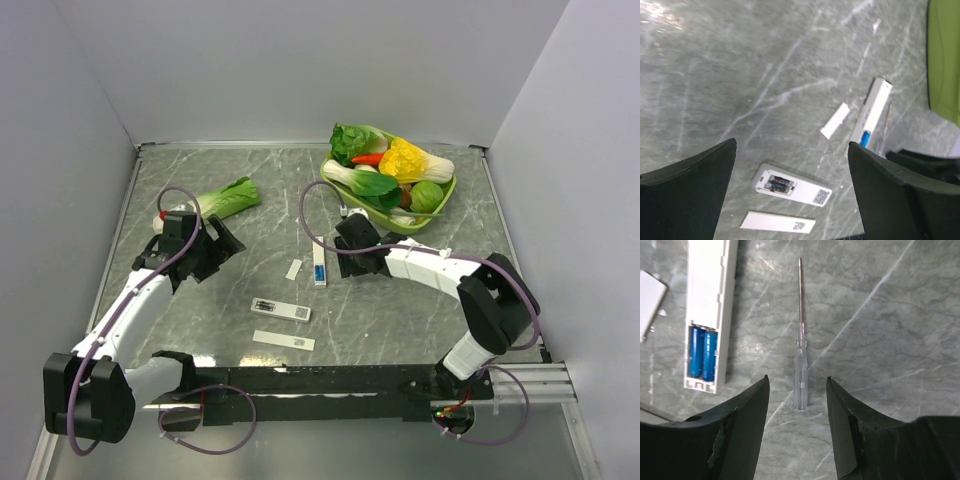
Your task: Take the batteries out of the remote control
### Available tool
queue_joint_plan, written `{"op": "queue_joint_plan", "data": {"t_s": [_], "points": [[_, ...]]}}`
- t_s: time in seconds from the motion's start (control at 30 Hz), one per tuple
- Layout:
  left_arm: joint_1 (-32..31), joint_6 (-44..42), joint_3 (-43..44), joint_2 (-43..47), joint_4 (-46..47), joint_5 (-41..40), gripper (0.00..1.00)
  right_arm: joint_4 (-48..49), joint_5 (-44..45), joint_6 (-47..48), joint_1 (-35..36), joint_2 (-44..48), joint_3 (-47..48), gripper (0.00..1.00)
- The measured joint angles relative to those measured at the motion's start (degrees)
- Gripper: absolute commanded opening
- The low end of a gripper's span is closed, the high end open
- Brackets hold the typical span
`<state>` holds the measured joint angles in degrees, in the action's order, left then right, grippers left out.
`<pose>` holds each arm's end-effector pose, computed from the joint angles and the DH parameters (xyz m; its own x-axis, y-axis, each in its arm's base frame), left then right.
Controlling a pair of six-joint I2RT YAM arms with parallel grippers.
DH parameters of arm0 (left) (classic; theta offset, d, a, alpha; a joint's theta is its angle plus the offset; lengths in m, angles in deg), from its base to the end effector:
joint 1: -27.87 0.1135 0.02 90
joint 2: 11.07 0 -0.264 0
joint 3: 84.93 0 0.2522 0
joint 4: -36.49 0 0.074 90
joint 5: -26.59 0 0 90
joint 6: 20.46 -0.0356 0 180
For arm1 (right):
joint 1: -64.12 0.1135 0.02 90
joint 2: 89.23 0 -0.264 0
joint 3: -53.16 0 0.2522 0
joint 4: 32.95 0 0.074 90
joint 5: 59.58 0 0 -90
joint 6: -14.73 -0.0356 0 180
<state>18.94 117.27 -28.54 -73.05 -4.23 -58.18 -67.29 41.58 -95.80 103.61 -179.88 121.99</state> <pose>0.2194 -0.0378 0.2428 -0.6409 -0.6452 -0.4158 -0.3828 0.7382 -0.5555 0.2496 0.1968 0.1933 -0.7899 -0.2051 -0.5779 -0.2816 0.9585 0.0447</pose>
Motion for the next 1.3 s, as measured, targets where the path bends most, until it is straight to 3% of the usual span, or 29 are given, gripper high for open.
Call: {"op": "queue_joint_plan", "data": {"t_s": [0.17,0.37,0.73,0.87,0.97,1.13,1.3], "points": [[0.0,-1.18,-0.02,-0.39,1.2,4.13,0.98,-0.63,-0.04,-0.74,-0.02,-2.56,0.0,0.51],[0.0,-2.21,-0.17,-1.62,2.64,8.0,0.99,-0.66,-0.09,-1.53,0.0,-3.52,0.0,0.38],[0.0,-3.56,-1.92,-0.2,4.07,12.09,0.99,0.09,-0.26,-3.23,-0.02,-4.61,-1.2,0.32],[0.0,-4.0,-2.21,0.24,4.7,13.03,0.97,0.7,-0.22,-3.58,-0.02,-5.33,-1.31,0.08],[0.0,-4.28,-2.93,0.68,5.73,14.16,0.94,1.64,-0.13,-3.32,-0.02,-5.03,-1.9,0.0],[0.0,-4.28,-4.9,0.9,9.35,19.26,0.84,2.29,-0.57,-2.32,0.0,0.04,-5.44,0.0],[-1.99,-1.07,-8.85,1.77,16.46,25.35,0.8,3.37,-6.21,-0.7,0.02,13.25,-8.24,0.0]]}}
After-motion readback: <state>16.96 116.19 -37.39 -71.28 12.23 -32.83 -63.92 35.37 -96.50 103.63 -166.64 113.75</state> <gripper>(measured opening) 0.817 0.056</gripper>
